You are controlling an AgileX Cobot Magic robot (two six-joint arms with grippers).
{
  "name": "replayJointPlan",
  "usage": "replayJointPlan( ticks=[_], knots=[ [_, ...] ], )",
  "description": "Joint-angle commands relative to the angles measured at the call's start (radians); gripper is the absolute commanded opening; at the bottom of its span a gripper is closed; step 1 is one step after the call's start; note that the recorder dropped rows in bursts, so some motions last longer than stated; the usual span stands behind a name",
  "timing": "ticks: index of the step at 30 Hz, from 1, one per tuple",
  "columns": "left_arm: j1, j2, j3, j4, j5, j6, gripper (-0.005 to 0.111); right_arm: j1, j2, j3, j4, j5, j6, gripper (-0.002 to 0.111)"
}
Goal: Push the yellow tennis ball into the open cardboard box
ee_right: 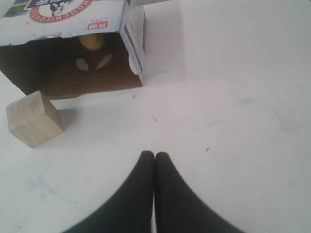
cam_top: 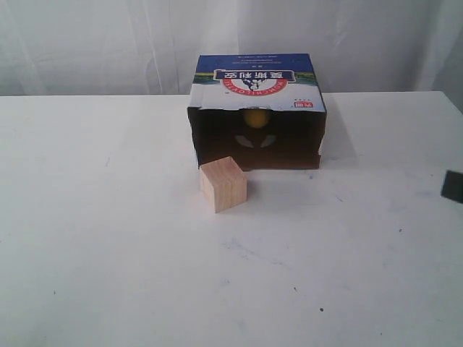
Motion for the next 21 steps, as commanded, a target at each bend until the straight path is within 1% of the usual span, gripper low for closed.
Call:
replayJointPlan(
  ticks=[1,9,15,21],
  knots=[
    [-0.005,-0.005,0.004,0.000,0.020,0.002,0.000,-0.055,-0.144,0.116,0.027,-0.009,0.005,0.000],
    [-0.005,-0.005,0.004,0.000,0.020,0.002,0.000,-0.119,-0.376,0.285,0.027,-0.001,0.005,0.000],
    [-0.005,-0.005,0.004,0.000,0.020,0.002,0.000,-0.119,-0.552,0.335,0.025,0.036,0.005,0.000],
    [-0.005,-0.005,0.004,0.000,0.020,0.002,0.000,-0.130,-0.654,0.398,0.025,0.047,0.005,0.000]
  ],
)
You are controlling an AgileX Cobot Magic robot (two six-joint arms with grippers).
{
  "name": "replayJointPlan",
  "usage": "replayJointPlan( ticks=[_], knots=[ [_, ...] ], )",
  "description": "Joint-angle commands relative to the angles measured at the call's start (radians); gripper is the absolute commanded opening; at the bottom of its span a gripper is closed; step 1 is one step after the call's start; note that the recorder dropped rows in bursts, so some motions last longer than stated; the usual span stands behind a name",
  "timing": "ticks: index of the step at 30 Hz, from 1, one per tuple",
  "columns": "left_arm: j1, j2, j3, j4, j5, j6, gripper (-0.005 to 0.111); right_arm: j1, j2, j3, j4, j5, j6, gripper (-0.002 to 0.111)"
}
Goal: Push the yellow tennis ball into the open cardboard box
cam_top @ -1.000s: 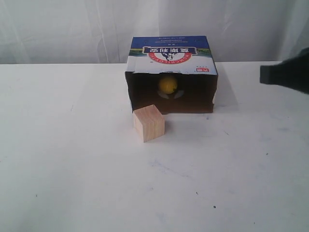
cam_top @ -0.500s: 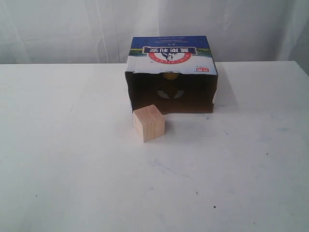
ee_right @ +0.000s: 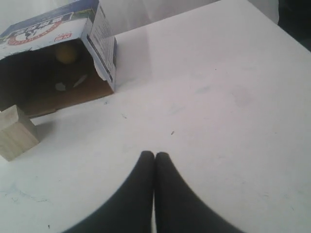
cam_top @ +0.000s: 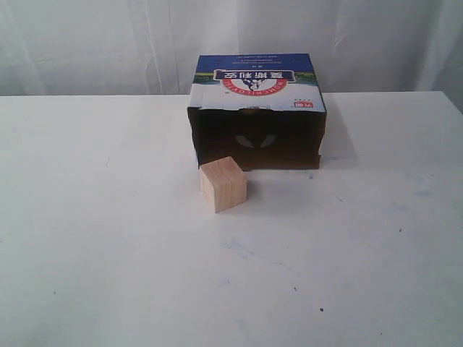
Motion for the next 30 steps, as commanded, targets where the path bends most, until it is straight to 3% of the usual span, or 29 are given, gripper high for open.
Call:
replayJointPlan(
  ticks=[1,7,30],
  knots=[
    [-0.005,-0.005,0.004,0.000,0.020,0.002,0.000,-0.022,-0.075,0.053,0.003,0.003,0.003,0.000],
    [-0.005,-0.005,0.004,0.000,0.020,0.002,0.000,-0.065,-0.089,0.119,-0.002,-0.027,0.001,0.000],
    [-0.005,-0.005,0.004,0.000,0.018,0.002,0.000,-0.063,-0.089,0.145,0.028,-0.017,-0.089,0.000]
  ],
)
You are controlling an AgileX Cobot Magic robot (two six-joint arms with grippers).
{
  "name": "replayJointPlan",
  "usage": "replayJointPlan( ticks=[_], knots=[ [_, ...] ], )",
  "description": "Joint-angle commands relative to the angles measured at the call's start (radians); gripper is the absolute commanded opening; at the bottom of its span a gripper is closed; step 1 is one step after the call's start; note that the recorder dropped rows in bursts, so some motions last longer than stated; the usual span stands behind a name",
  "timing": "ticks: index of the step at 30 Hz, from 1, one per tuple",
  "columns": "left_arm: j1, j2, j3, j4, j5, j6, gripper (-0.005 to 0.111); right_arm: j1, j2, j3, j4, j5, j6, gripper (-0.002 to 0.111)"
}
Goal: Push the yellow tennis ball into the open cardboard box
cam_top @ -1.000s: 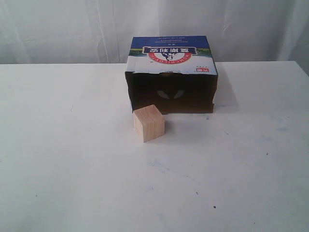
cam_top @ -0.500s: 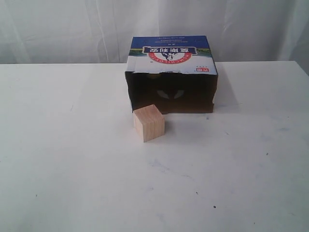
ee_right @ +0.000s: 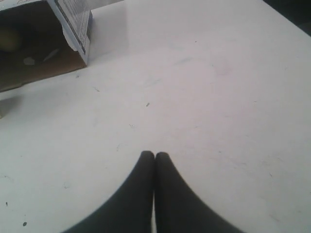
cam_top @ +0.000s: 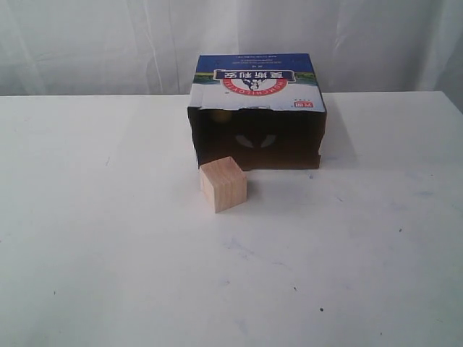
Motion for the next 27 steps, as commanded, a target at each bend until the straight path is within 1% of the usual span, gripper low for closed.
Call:
replayJointPlan(
  ticks=[1,7,9,10,13,14,15,27],
  knots=[
    [-0.005,-0.005,0.004,0.000,0.018,0.002,0.000,-0.004,-0.006,0.005,0.005,-0.008,-0.014,0.000],
    [-0.005,-0.005,0.004,0.000,0.018,0.002,0.000,-0.004,-0.006,0.005,0.003,-0.026,-0.036,0.000],
    [-0.005,-0.005,0.004,0.000,0.018,0.002,0.000,-0.004,-0.006,0.005,0.016,-0.066,-0.096,0.000],
    [-0.005,-0.005,0.004,0.000,0.018,0.002,0.000,-0.004,-0.006,0.008,0.075,-0.126,-0.205,0.000],
    [-0.005,-0.005,0.004,0.000,0.018,0.002,0.000,-0.004,-0.006,0.008,0.131,-0.240,-0.506,0.000],
    [-0.005,-0.005,0.004,0.000,0.018,0.002,0.000,-0.004,-0.006,0.008,0.136,-0.305,-0.615,0.000],
    [-0.005,-0.005,0.004,0.000,0.018,0.002,0.000,-0.004,-0.006,0.008,0.139,-0.324,-0.649,0.000],
    [-0.005,-0.005,0.004,0.000,0.018,0.002,0.000,-0.004,-0.006,0.008,0.141,-0.329,-0.645,0.000]
  ],
)
